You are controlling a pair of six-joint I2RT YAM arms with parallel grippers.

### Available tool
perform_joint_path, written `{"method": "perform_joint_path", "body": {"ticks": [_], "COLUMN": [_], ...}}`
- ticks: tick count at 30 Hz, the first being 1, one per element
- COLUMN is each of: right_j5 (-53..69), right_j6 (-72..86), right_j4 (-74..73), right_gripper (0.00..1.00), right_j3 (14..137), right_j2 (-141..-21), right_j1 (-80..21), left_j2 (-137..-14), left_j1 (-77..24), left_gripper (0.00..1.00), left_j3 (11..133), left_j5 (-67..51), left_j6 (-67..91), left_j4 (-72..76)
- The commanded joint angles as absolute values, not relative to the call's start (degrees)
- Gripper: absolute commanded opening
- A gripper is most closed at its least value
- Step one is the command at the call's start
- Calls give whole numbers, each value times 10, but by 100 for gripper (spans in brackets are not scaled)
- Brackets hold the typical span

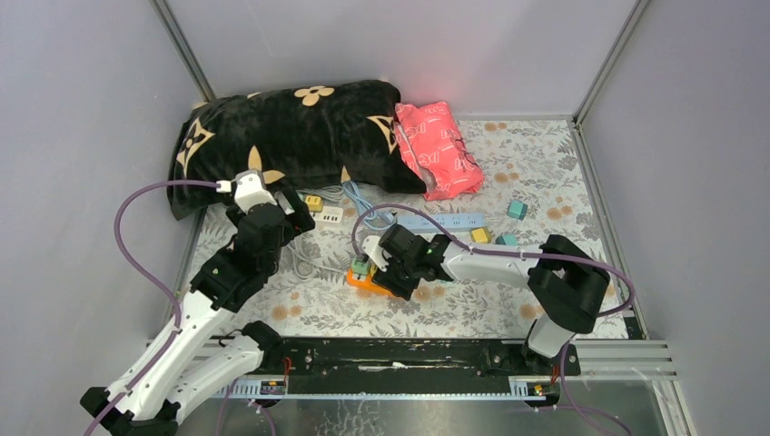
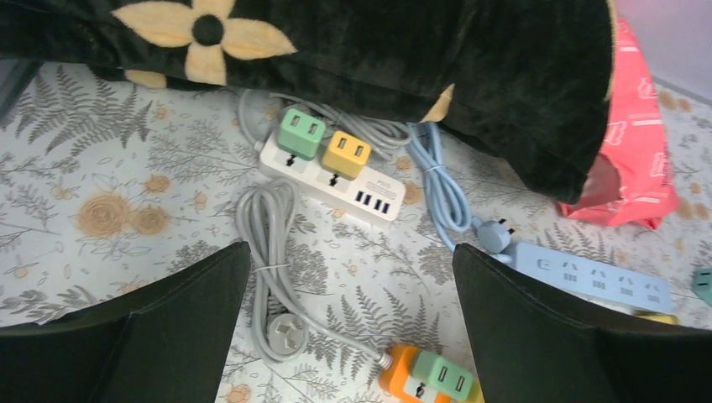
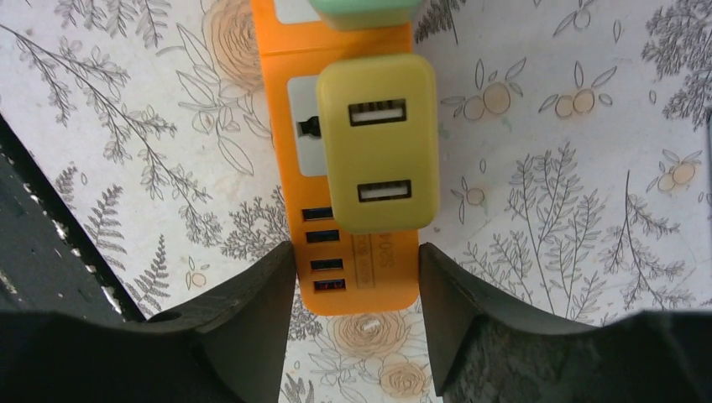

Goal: Insert the plug
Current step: Move the socket to the center of the board.

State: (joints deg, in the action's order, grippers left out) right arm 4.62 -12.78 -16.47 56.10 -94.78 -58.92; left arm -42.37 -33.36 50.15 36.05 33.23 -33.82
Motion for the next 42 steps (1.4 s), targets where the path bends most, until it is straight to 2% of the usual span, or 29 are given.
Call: {"method": "perform_joint_path", "body": {"ticks": [1, 7, 13, 23, 26, 31, 42], "right_j5": [74, 94, 106, 9, 0, 22, 3], "right_j6": [-137, -139, -149, -161, -160, -158, -163], "right_j4": [-119, -72, -22, 41, 47, 42, 33], "right_gripper": [55, 46, 44, 38, 44, 68, 86], "right_j3": [595, 637, 707, 849, 873, 880, 790], "right_j2": [-982, -1023, -1082, -1220, -1236, -1216, -1092], "right_j1": [-593, -593, -593, -593, -592, -592, -588], "left_j2": [-408, -400, -400, -386, -384, -387, -398], "left_j1": [-313, -293, -252, -211, -203, -191, -165], "left_gripper": [98, 98, 98, 98, 98, 98, 98], "left_j3": [485, 480, 476, 465, 464, 461, 455], "left_j5": [379, 363, 324, 301, 296, 281, 230], "left_j6": [314, 316, 323, 329, 329, 330, 318], "left_j4": [-307, -300, -295, -288, -288, -285, -269]}}
